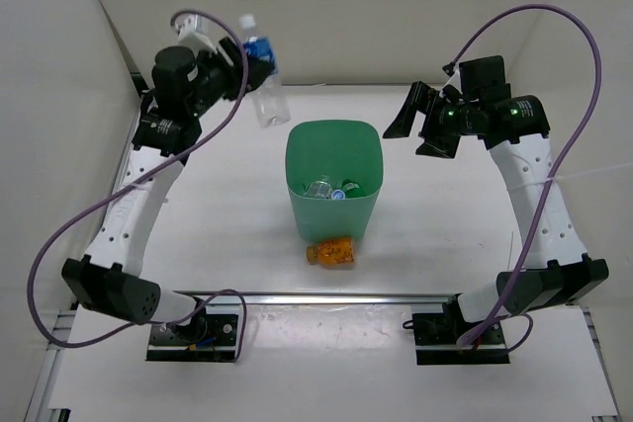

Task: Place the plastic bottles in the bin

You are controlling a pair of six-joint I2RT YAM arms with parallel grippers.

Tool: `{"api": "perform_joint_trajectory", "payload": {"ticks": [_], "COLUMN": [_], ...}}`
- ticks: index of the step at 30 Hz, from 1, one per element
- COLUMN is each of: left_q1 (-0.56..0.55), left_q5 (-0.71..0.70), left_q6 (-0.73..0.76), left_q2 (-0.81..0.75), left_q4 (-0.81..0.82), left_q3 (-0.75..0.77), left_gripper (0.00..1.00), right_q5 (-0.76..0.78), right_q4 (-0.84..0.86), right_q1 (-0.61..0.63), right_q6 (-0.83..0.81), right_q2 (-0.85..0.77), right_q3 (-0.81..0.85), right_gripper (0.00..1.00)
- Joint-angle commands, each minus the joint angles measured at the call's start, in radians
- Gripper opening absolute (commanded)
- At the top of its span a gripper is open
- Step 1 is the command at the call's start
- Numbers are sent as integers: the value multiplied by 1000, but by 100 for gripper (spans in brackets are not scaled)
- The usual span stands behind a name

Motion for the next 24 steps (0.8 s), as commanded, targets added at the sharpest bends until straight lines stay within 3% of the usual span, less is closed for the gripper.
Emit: {"api": "perform_joint_trajectory", "payload": {"ticks": [1, 5, 9, 12, 14, 17, 20, 24], "left_q1": [-132, -238, -330, -367, -380, -390, -375, -251], "left_q5": [36, 56, 24, -26, -26, -42, -199, -352], "left_q6": [25, 57, 89, 120, 132, 192, 262, 284], "left_q2": [13, 45, 46, 26, 26, 16, -38, -158], "left_q4": [3, 3, -6, -6, -6, -41, -118, -127], "left_q3": [143, 141, 29, -42, -42, 10, 114, 112], "left_gripper": [52, 53, 58, 72, 100, 100, 100, 100], "right_q5": [-32, -9, 26, 49, 61, 61, 38, 296], "right_q4": [32, 32, 32, 32, 32, 61, 52, -57], "right_q1": [-3, -3, -3, -3, -3, 10, 195, 564], "right_q6": [14, 14, 14, 5, -6, -69, -293, -379], "right_q2": [-4, -25, -70, -106, -136, -163, -177, -127], "right_q3": [-1, -13, -41, -69, -95, -108, -20, 69], "right_gripper": [100, 100, 100, 100, 100, 100, 100, 100]}}
